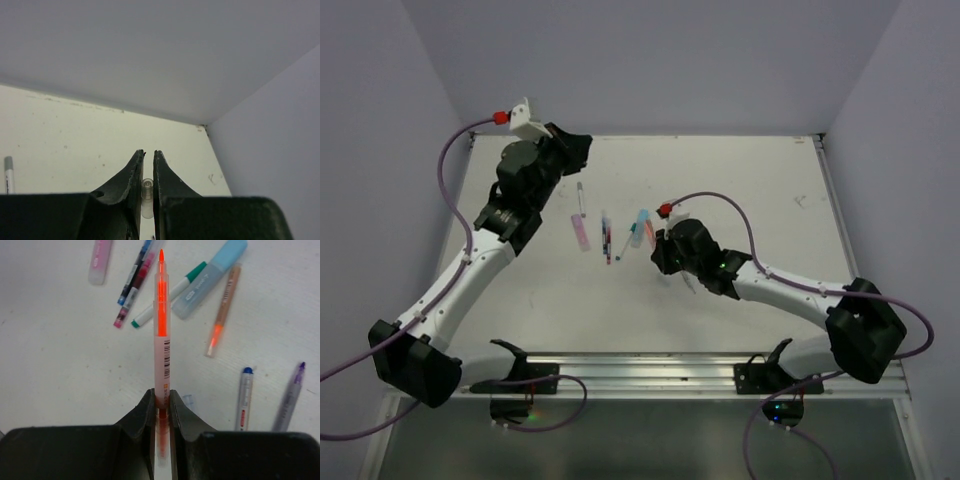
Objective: Open the pen caps
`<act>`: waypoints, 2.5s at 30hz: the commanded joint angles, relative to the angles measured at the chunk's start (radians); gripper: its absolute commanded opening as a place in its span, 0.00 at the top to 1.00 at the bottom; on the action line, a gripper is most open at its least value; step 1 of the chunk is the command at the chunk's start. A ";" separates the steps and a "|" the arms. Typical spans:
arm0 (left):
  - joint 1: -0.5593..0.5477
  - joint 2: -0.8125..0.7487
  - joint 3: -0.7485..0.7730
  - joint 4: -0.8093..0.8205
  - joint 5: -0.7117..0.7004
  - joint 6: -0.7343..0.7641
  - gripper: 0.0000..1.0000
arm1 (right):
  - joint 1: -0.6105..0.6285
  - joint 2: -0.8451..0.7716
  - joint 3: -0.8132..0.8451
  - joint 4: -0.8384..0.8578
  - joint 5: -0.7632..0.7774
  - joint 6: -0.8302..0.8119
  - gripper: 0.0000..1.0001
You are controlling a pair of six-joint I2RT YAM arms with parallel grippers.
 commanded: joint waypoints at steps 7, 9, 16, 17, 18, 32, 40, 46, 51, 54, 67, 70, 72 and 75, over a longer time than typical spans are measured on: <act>-0.007 0.101 -0.201 -0.018 0.262 -0.037 1.00 | -0.135 -0.058 -0.004 -0.164 0.066 0.045 1.00; -0.032 0.127 -0.231 -0.012 0.267 -0.038 1.00 | -0.135 -0.061 -0.021 -0.165 0.055 0.053 1.00; -0.165 0.196 -0.310 0.025 0.236 -0.061 1.00 | -0.135 -0.036 -0.055 -0.182 0.003 0.065 1.00; -0.175 0.214 -0.317 0.039 0.230 -0.064 1.00 | -0.135 -0.028 -0.055 -0.190 -0.013 0.065 1.00; -0.187 0.225 -0.320 0.045 0.229 -0.067 1.00 | -0.135 -0.020 -0.055 -0.194 -0.017 0.067 1.00; -0.270 0.387 -0.339 0.111 0.207 -0.104 1.00 | -0.135 0.124 -0.046 -0.191 -0.091 0.070 1.00; -0.276 0.403 -0.334 0.112 0.192 -0.103 1.00 | -0.133 0.127 -0.055 -0.185 -0.108 0.085 0.81; -0.285 0.438 -0.327 0.120 0.196 -0.112 1.00 | -0.133 0.101 -0.050 -0.196 -0.099 0.079 0.73; -0.293 0.463 -0.322 0.126 0.204 -0.124 1.00 | -0.133 0.087 -0.058 -0.196 -0.099 0.082 0.70; -0.299 0.467 -0.316 0.131 0.200 -0.129 1.00 | -0.133 0.043 -0.063 -0.196 -0.099 0.085 0.68; -0.340 0.562 -0.236 0.151 0.196 -0.150 0.93 | -0.133 -0.138 -0.130 -0.162 -0.023 0.078 0.64; -0.348 0.576 -0.227 0.151 0.193 -0.150 0.86 | -0.133 -0.143 -0.139 -0.161 -0.022 0.075 0.64; -0.351 0.579 -0.219 0.149 0.189 -0.150 0.79 | -0.133 -0.147 -0.149 -0.156 -0.022 0.078 0.64; -0.354 0.581 -0.221 0.143 0.178 -0.150 0.69 | -0.133 -0.152 -0.152 -0.148 -0.025 0.078 0.64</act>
